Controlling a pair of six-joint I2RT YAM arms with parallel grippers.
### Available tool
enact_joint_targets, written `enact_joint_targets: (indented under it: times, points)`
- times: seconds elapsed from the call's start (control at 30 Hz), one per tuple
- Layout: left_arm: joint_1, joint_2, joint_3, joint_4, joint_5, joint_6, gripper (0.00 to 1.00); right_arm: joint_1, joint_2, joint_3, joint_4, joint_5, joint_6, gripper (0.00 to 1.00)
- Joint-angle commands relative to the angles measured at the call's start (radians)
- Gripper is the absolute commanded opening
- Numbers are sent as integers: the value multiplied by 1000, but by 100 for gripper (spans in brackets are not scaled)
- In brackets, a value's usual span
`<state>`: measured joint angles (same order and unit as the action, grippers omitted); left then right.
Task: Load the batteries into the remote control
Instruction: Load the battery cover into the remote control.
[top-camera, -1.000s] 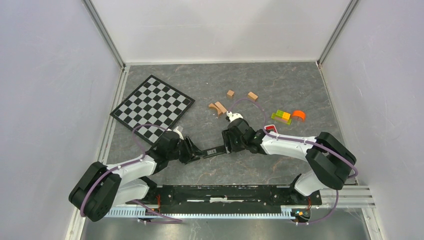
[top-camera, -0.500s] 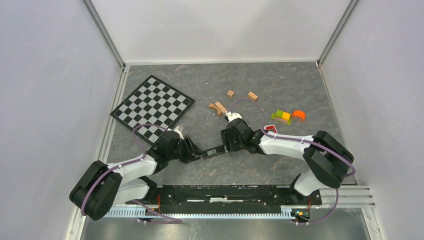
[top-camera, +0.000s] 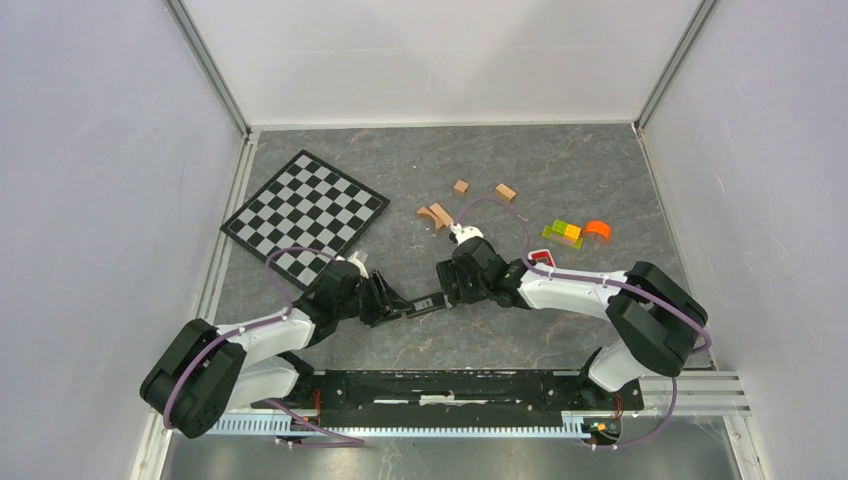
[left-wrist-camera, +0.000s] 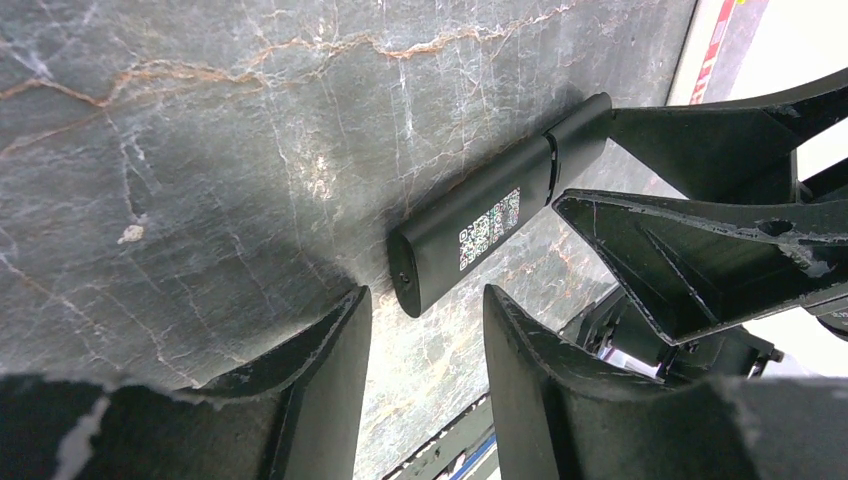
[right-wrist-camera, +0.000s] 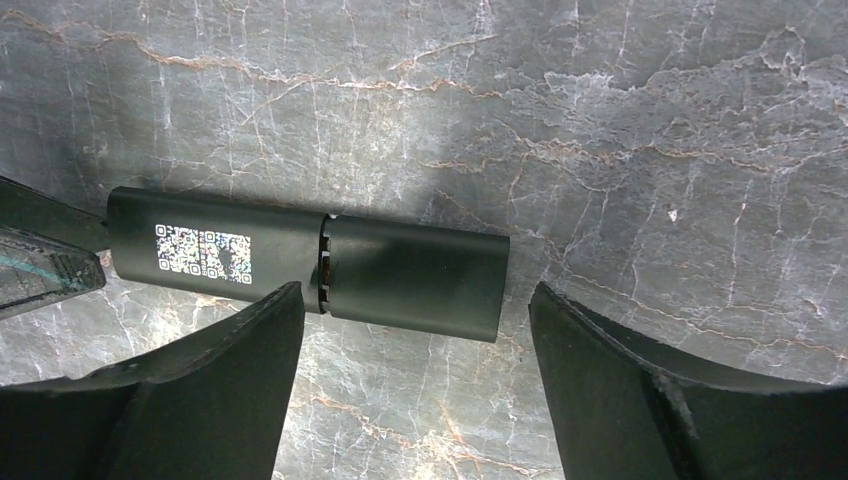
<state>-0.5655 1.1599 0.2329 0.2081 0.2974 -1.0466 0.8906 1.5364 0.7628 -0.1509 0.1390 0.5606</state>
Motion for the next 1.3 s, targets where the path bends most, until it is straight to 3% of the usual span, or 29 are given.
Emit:
enact_joint_targets:
  times: [0.0, 0.3, 0.63, 1.0, 1.27]
  points:
    - [-5, 14, 14, -9, -24, 41, 53, 5, -51, 20, 28, 2, 1, 88]
    - [-5, 30, 17, -18, -30, 45, 55, -25, -123, -24, 37, 22, 2, 87]
    - [-5, 57, 29, -18, -29, 51, 46, -65, -74, -43, 36, -7, -29, 65]
    - [-5, 90, 31, -4, -18, 55, 36, -65, -20, -68, 97, -154, -3, 44]
    - [-5, 123, 32, 54, 11, 45, 31, -65, -22, -88, 139, -242, 46, 38]
